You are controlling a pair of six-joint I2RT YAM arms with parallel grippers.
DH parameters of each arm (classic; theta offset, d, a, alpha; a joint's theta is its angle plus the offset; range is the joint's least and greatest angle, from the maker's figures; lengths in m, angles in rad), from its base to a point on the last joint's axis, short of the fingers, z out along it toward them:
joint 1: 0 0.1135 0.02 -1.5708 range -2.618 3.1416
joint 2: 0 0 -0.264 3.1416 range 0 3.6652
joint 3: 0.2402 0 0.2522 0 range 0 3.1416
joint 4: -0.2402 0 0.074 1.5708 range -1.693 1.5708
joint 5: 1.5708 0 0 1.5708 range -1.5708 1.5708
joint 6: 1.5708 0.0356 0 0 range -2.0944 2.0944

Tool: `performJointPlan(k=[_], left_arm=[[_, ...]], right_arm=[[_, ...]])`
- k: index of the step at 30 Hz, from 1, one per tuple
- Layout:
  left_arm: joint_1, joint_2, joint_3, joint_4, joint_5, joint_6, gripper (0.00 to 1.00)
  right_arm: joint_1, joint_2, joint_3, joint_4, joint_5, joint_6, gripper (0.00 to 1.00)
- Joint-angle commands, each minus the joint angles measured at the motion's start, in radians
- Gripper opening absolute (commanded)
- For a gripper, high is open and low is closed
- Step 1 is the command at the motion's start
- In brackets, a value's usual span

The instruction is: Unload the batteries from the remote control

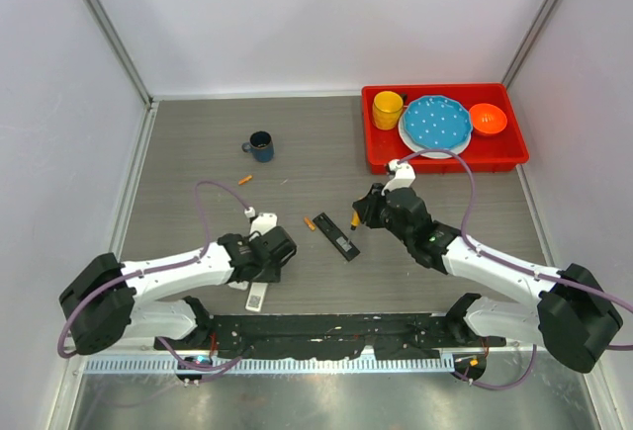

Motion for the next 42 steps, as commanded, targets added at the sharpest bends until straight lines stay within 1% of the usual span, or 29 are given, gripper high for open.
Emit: performJointPlan(k=[1,5,6,11,12,15,22,24,25,28,34,39,42], left_arm=[[-0.021,0.043,-0.006,0.051,-0.045,-0.012,0.48],[-0.031,0.072,0.003,0.072,-0.052,0.006,0.39],[-0.034,0.080,0.008,0.078,-0.050,0.027,0.36],[-0.054,0.123,0.075,0.140,-0.042,0.110,0.25],[-0.058,0.130,0.087,0.152,-0.032,0.127,0.22],[-0.075,0.179,0.147,0.189,-0.016,0.179,0.19],[-0.107,0.325,0.287,0.250,0.036,0.273,0.17],[-0.118,0.362,0.307,0.267,0.048,0.294,0.17],[-0.118,0.371,0.320,0.296,0.081,0.307,0.17],[-0.118,0.420,0.353,0.344,0.123,0.331,0.17],[-0.118,0.526,0.449,0.351,0.159,0.382,0.16],[-0.118,0.568,0.511,0.358,0.169,0.419,0.16],[-0.118,0.569,0.521,0.350,0.163,0.446,0.15]], right_arm=[[-0.011,-0.013,0.021,0.033,-0.001,-0.008,0.01],[-0.024,-0.030,0.023,0.024,-0.005,-0.017,0.02],[-0.025,-0.033,0.023,0.016,-0.005,-0.017,0.01],[-0.044,-0.067,0.014,0.004,-0.014,-0.022,0.01],[-0.053,-0.071,0.009,-0.001,-0.016,-0.022,0.01],[-0.066,-0.094,0.002,-0.013,-0.024,-0.023,0.02],[-0.111,-0.153,-0.008,-0.050,-0.031,-0.033,0.01],[-0.120,-0.169,-0.014,-0.061,-0.034,-0.037,0.01],[-0.125,-0.176,-0.017,-0.062,-0.036,-0.037,0.01],[-0.145,-0.192,-0.018,-0.077,-0.043,-0.042,0.01],[-0.169,-0.241,-0.018,-0.113,-0.042,-0.051,0.01],[-0.182,-0.271,-0.025,-0.143,-0.036,-0.056,0.01],[-0.186,-0.289,-0.023,-0.159,-0.039,-0.057,0.01]])
